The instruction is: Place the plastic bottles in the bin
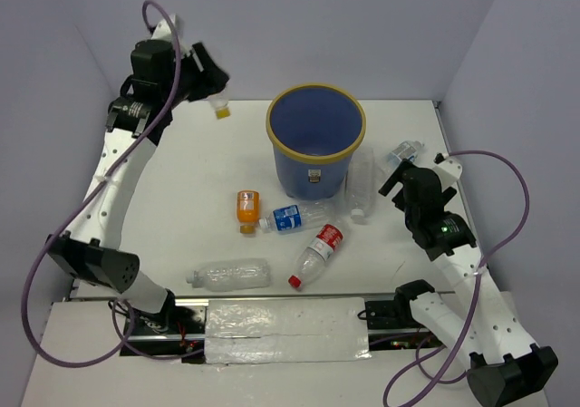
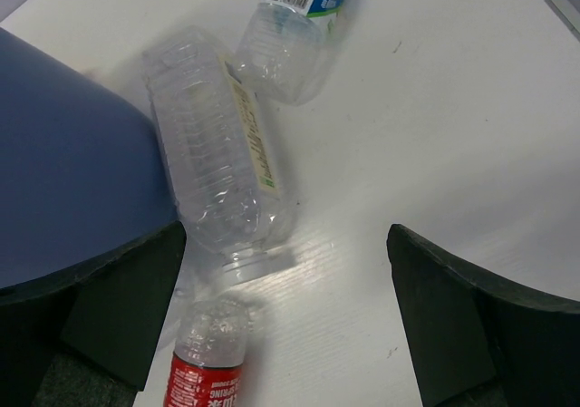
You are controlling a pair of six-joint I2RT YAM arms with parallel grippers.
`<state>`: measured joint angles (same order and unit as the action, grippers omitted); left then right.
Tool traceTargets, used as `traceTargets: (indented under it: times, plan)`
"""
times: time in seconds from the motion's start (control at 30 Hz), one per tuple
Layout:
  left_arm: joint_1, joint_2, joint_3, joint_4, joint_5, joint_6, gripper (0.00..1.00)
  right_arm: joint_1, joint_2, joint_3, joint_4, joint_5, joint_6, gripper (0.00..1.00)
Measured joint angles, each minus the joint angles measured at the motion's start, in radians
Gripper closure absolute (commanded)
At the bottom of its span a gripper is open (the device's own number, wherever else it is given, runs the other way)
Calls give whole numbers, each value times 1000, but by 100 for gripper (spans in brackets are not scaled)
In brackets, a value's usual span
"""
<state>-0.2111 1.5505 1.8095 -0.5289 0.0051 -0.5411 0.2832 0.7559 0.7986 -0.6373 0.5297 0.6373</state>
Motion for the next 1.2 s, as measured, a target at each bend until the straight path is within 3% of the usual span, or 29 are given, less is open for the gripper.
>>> traceTargets:
  times: [0.17, 0.33, 0.4, 0.43, 0.47, 0.67, 0.77, 1.07, 1.2]
  plan:
    - [-196, 69, 277, 42, 81, 6, 44, 0, 2, 7, -7, -13, 9, 0]
    - [-298, 304, 480, 36, 92, -15, 41, 0, -18, 27, -25, -7, 9, 0]
    - [-329, 394, 517, 20, 90, -20, 29, 0, -37, 28, -36, 0, 9, 0]
    - [-343, 435, 523, 11, 90, -23, 7, 0, -45, 28, -41, 2, 8, 0]
    - [-354, 465, 523, -2, 88, -25, 1, 0, -52, 28, -44, 5, 8, 0]
    - [-383, 510, 496, -80, 57, -60, 1, 0, -80, 28, -49, 4, 5, 0]
    - [-380, 391, 374, -78, 0, -61, 1, 0, -80, 28, -49, 4, 6, 0]
    - [-372, -322, -306, -69, -245, -79, 1, 0, -45, 19, -24, -18, 6, 0]
    - [-368, -381, -534, -36, -266, -117, 1, 0, -7, 16, -9, -40, 10, 0]
